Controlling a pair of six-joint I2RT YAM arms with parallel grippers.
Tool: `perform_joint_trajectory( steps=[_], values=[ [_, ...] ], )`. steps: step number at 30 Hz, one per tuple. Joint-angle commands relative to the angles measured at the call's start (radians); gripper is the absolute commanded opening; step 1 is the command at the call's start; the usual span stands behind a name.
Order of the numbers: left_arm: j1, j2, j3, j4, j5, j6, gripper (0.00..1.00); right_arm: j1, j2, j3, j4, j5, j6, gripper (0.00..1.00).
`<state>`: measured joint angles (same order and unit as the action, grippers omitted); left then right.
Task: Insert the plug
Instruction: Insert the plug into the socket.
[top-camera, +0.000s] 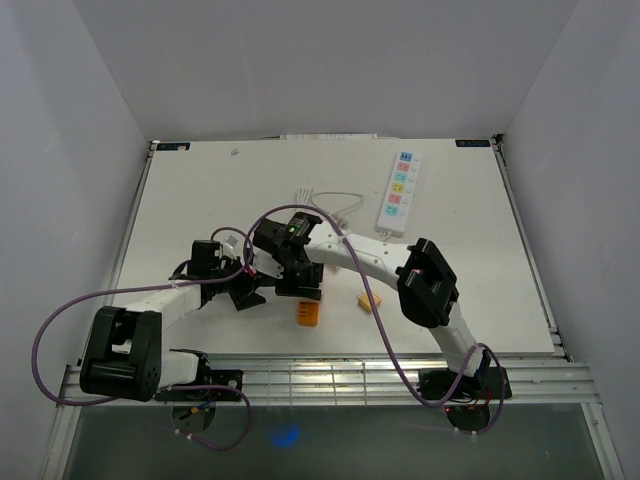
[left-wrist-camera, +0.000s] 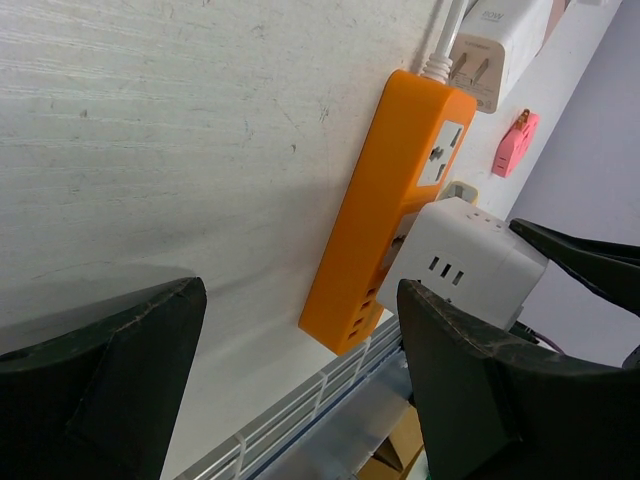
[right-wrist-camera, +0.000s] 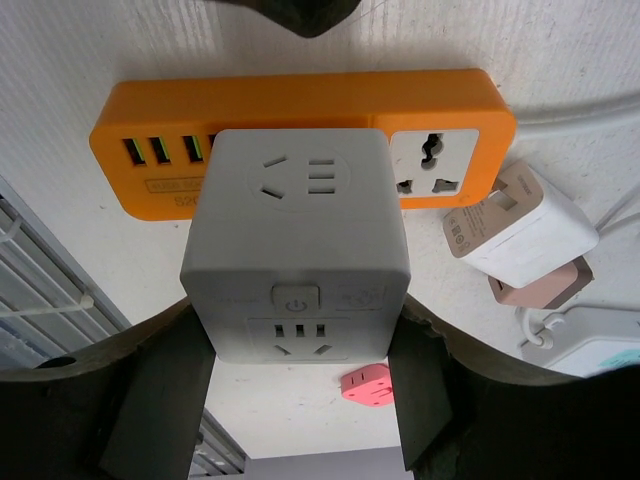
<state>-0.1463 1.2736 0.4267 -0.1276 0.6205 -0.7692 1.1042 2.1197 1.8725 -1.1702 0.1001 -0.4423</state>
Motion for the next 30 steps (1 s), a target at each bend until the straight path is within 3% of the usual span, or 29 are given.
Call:
perform_joint_trajectory(
  steps=[1,8,18,30],
  values=[
    [0.004,0.007,-0.031,-0.003,-0.022,0.013,0.89,0.009,0.181,-0.006,0.02,-0.005,0.043,0.08],
    [0.002,0.012,-0.057,0.0,-0.034,0.008,0.89,0.02,0.238,0.021,0.013,-0.01,0.066,0.08],
    [0.002,0.021,-0.082,0.017,-0.028,-0.004,0.89,0.023,0.171,-0.145,0.161,-0.01,0.093,0.08],
    [0.079,0.216,-0.151,0.215,0.151,-0.039,0.88,0.022,0.183,-0.182,0.161,-0.034,0.09,0.08]
  ],
)
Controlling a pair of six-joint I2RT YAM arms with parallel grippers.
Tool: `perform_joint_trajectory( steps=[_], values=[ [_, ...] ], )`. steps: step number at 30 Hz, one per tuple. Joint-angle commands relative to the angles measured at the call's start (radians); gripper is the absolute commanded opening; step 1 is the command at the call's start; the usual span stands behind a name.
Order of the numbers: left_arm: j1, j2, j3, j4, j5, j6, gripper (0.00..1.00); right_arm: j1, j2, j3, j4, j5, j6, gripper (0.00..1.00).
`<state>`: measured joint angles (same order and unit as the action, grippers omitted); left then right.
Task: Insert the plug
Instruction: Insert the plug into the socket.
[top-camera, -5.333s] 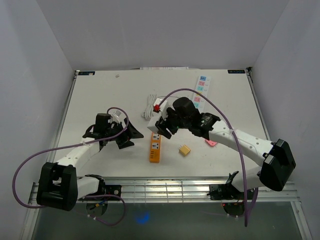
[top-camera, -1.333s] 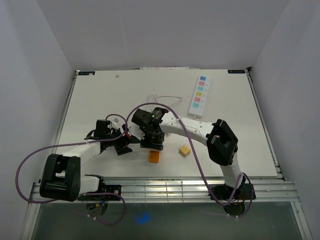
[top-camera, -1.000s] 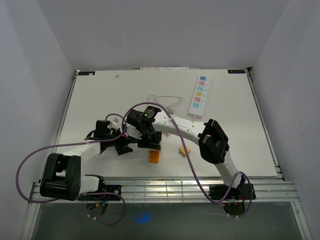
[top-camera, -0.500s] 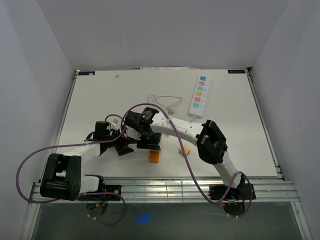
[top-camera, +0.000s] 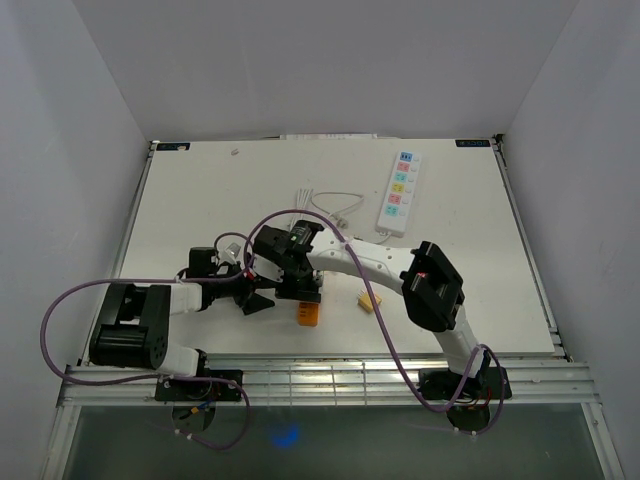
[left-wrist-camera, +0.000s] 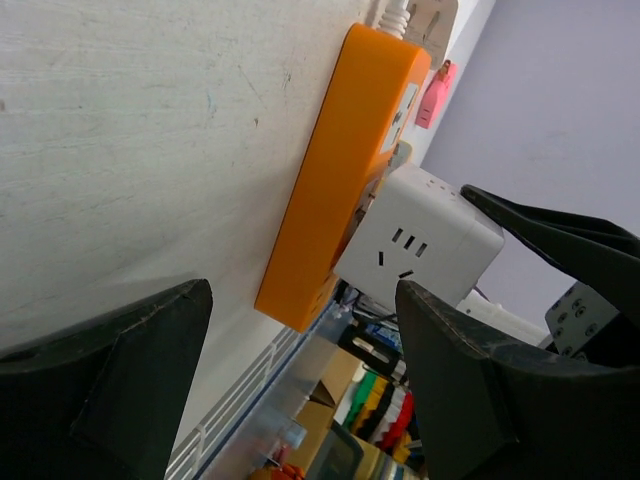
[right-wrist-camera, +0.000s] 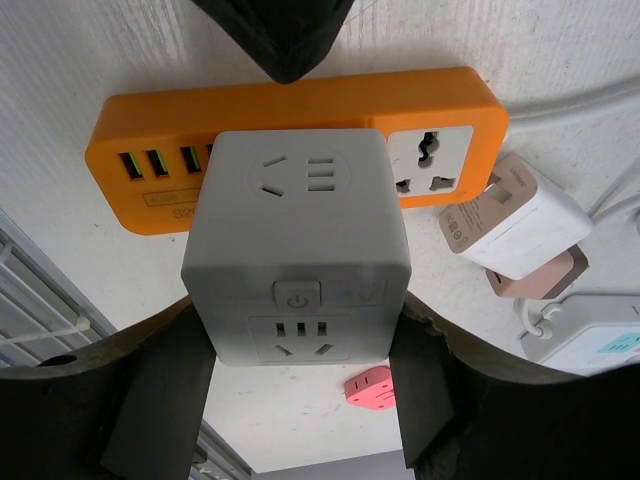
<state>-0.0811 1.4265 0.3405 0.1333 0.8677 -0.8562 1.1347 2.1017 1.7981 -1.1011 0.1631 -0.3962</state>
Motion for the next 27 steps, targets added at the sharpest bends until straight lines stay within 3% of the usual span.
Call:
perform_joint_trajectory(
  steps=[1,10,17,24,27],
  values=[
    [0.021,0.069,-0.066,-0.044,-0.093,0.048,0.88,-0.007,0.207,-0.1,0.084,-0.094,0.042,0.08],
    [0.155,0.035,-0.072,-0.077,-0.096,0.051,0.88,-0.009,0.216,-0.137,0.112,-0.099,0.043,0.08],
    [0.176,0.04,-0.066,-0.061,-0.076,0.051,0.88,-0.009,0.192,-0.194,0.156,-0.134,0.028,0.08],
    [0.179,-0.037,-0.051,-0.109,-0.105,0.057,0.88,-0.01,0.139,-0.116,0.158,-0.116,0.037,0.08],
    [0.191,-0.087,-0.046,-0.129,-0.121,0.054,0.88,-0.01,0.133,-0.073,0.165,-0.109,0.045,0.25]
  ],
)
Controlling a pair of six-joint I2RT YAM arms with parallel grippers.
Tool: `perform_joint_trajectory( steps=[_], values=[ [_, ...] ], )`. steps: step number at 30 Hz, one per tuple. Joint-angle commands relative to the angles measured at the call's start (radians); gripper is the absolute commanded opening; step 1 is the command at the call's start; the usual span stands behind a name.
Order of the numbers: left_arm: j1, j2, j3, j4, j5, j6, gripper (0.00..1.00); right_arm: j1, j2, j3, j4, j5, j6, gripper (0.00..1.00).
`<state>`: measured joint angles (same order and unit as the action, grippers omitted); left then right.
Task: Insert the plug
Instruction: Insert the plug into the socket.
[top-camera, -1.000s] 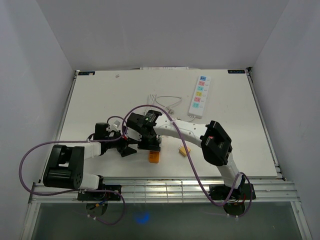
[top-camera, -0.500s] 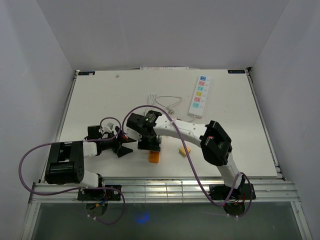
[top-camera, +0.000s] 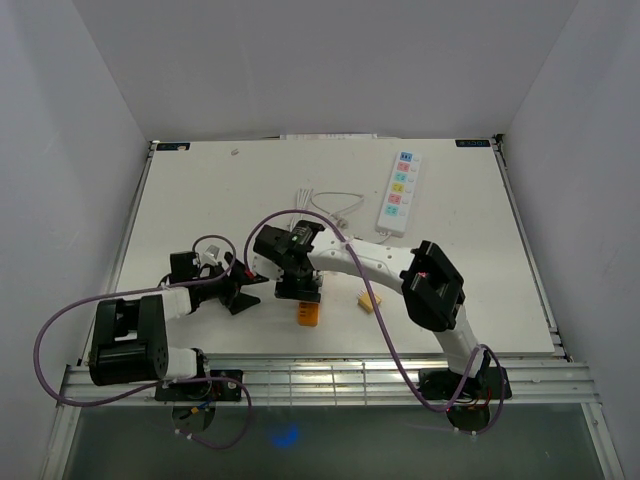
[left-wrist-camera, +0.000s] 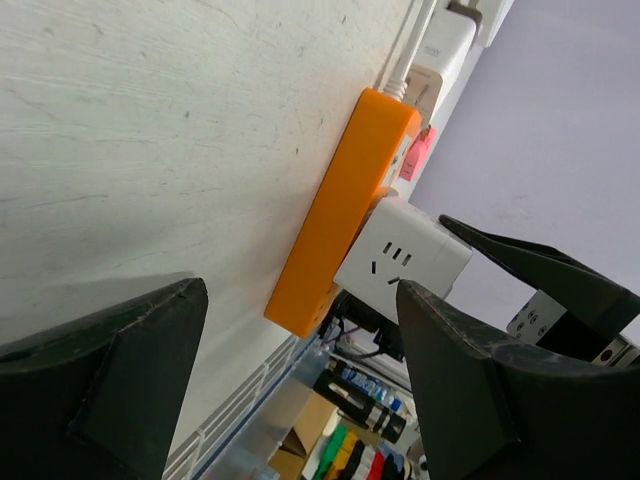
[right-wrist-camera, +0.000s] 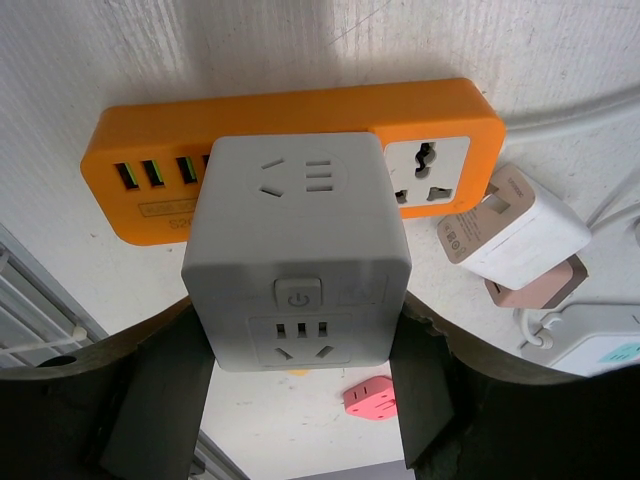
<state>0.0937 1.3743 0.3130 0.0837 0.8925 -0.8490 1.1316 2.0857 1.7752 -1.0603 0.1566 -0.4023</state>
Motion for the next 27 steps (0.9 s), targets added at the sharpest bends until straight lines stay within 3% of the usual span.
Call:
perform_joint_trajectory(
  steps=[1,10,22,27],
  values=[
    [0.027,-0.062,-0.02,-0.079,-0.15,0.044,0.89,-0.009,0.148,-0.045,0.131,-0.103,0.051,0.38],
    [0.044,-0.138,-0.011,-0.139,-0.175,0.036,0.89,-0.016,0.015,-0.065,0.229,-0.123,0.053,0.89],
    [0.044,-0.383,0.035,-0.275,-0.277,0.042,0.93,-0.05,-0.422,-0.335,0.525,-0.212,0.068,0.89],
    [0.044,-0.438,0.054,-0.275,-0.262,0.05,0.96,-0.11,-0.526,-0.459,0.629,-0.25,0.135,0.89]
  ],
)
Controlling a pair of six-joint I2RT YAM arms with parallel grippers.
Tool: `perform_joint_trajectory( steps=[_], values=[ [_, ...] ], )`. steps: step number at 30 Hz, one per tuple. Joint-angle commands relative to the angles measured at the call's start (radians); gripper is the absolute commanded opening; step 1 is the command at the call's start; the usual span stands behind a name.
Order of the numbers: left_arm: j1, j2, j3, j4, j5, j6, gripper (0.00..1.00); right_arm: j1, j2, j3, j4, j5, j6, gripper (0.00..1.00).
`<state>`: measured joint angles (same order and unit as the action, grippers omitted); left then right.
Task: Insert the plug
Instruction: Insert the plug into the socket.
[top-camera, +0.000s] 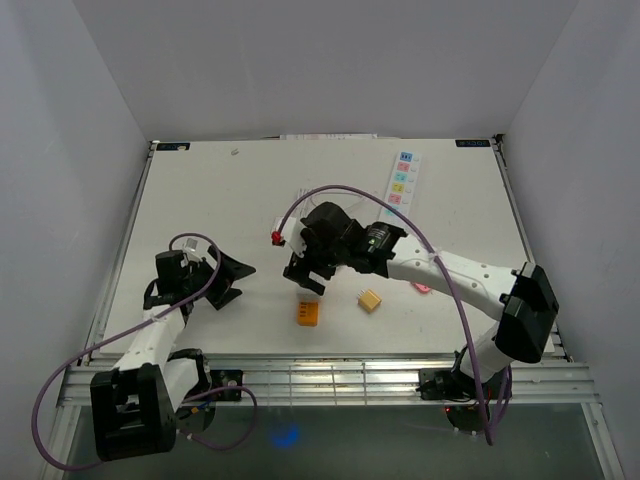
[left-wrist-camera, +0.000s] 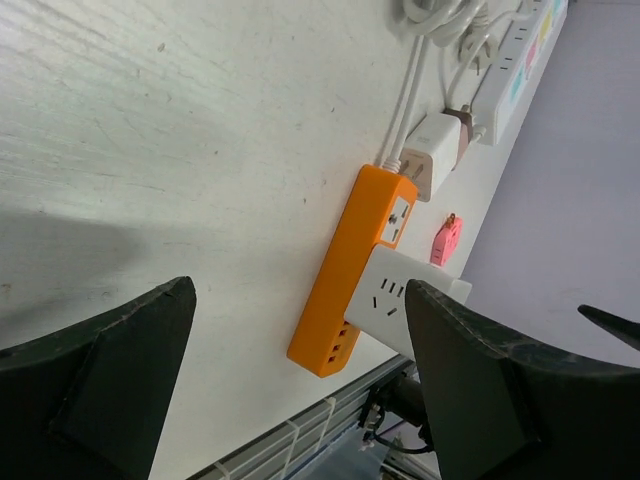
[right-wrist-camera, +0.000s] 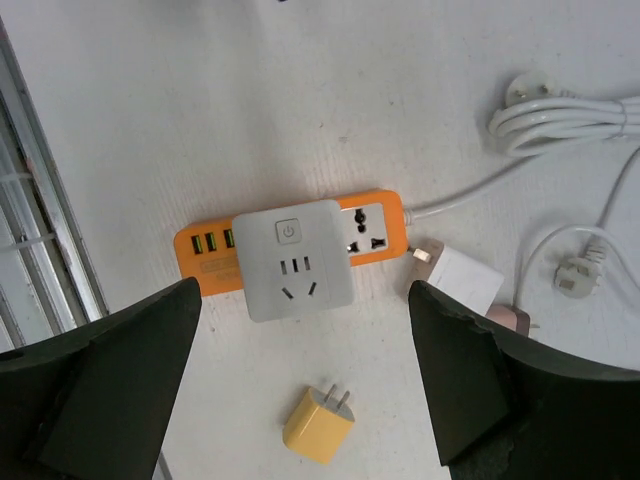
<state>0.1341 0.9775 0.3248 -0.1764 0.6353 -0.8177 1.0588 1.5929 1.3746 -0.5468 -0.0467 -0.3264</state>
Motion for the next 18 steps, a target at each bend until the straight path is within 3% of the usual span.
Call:
perform_joint_trajectory(
  steps=[1,3,5,7,10,15,18],
  values=[
    [0.005,-0.057,0.043,-0.014,-0.003,0.018,0.97,-0.048,-0.059,-0.103,0.132,-0.054,0.076,0.89],
    [0.002,-0.118,0.051,-0.012,0.001,0.022,0.97,-0.088,-0.079,-0.141,0.175,-0.068,0.137,0.9],
    [-0.001,-0.157,0.069,-0.023,-0.002,0.025,0.97,-0.118,-0.105,-0.198,0.2,-0.077,0.183,0.99],
    [-0.002,-0.194,0.1,-0.053,-0.019,0.041,0.97,-0.16,-0.129,-0.248,0.231,-0.082,0.249,0.81],
    [-0.005,-0.195,0.126,-0.061,-0.013,0.06,0.97,-0.181,-0.178,-0.313,0.318,-0.111,0.302,0.67],
    [-0.03,-0.149,0.155,-0.054,-0.008,0.069,0.97,-0.183,-0.241,-0.39,0.433,-0.113,0.349,0.49],
    [-0.042,-0.129,0.164,-0.049,-0.006,0.071,0.97,-0.184,-0.249,-0.373,0.458,-0.152,0.352,0.46]
  ],
)
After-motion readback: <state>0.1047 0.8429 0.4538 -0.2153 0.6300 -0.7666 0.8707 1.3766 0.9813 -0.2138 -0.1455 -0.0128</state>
